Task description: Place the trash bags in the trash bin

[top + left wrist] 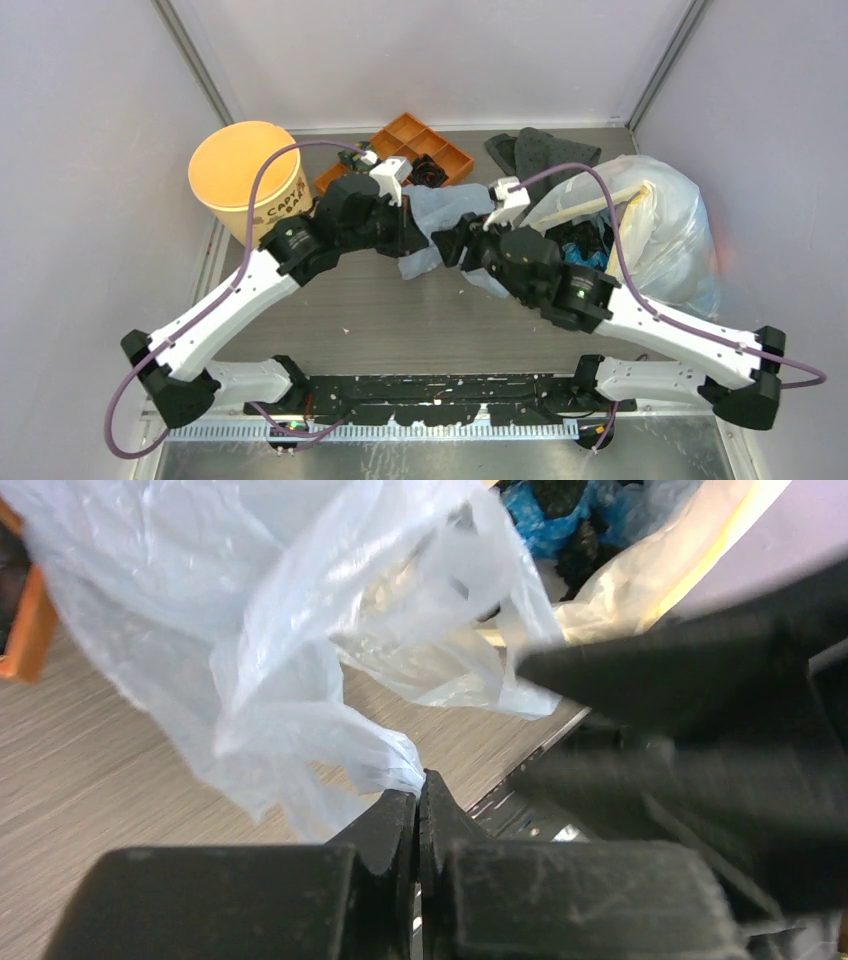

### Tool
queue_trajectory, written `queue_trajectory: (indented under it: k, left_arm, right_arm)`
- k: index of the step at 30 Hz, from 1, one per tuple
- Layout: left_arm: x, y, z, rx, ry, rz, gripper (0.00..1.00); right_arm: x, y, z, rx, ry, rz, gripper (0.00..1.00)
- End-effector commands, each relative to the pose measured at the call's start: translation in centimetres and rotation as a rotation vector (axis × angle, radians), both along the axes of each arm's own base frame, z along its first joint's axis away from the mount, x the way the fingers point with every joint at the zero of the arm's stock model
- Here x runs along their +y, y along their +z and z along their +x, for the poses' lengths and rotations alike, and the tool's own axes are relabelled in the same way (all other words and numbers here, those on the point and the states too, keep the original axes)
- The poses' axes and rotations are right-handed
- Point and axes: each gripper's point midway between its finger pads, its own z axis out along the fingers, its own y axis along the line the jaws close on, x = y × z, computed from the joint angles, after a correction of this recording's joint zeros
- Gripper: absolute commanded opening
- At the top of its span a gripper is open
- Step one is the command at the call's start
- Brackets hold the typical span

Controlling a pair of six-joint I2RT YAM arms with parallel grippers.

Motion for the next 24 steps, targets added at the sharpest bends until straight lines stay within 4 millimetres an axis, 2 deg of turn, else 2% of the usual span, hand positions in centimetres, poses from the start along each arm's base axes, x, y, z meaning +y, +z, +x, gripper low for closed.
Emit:
queue_trajectory:
  k: [1,4,7,12,18,24]
  left_arm:
    - [-3.7,4.1,1.7,0.020,-0.007,-0.202,0.01]
    - [-5.1,4.0,2.7,0.065,-0.003,-0.240,0.01]
    - [-6.2,4.0,3.1,0.089,-0.015,-0.256,0.01]
    - [-7.4,4.3,3.1,0.119,-0.043,-0.300,0.00]
    - [-7.4,5.0,2.5,0.122,-0.062,-0.327,0.01]
    - [-7.6,4.9,2.3,0.131,-0.070,-0.337,0.00]
  right_arm:
    - [-1.7,-0.1,-2.6,-0.072,0.033,-0.026,0.54]
    - [-2.3,0.1,-4.0,-0.115,0.063,-0.022,0.59]
    - [-2.4,0.0,-4.4,-0.138,0.060,-0.038,0.63]
    - [-2.3,0.2,-3.7,-0.134,-0.010,-0.051,0.65]
    - [-2.8,0.1,-2.6,-0.108,-0.126,-0.033,0.66]
    - [-1.1,0.5,-2.0,-0.120,-0.166,-0.012,0.66]
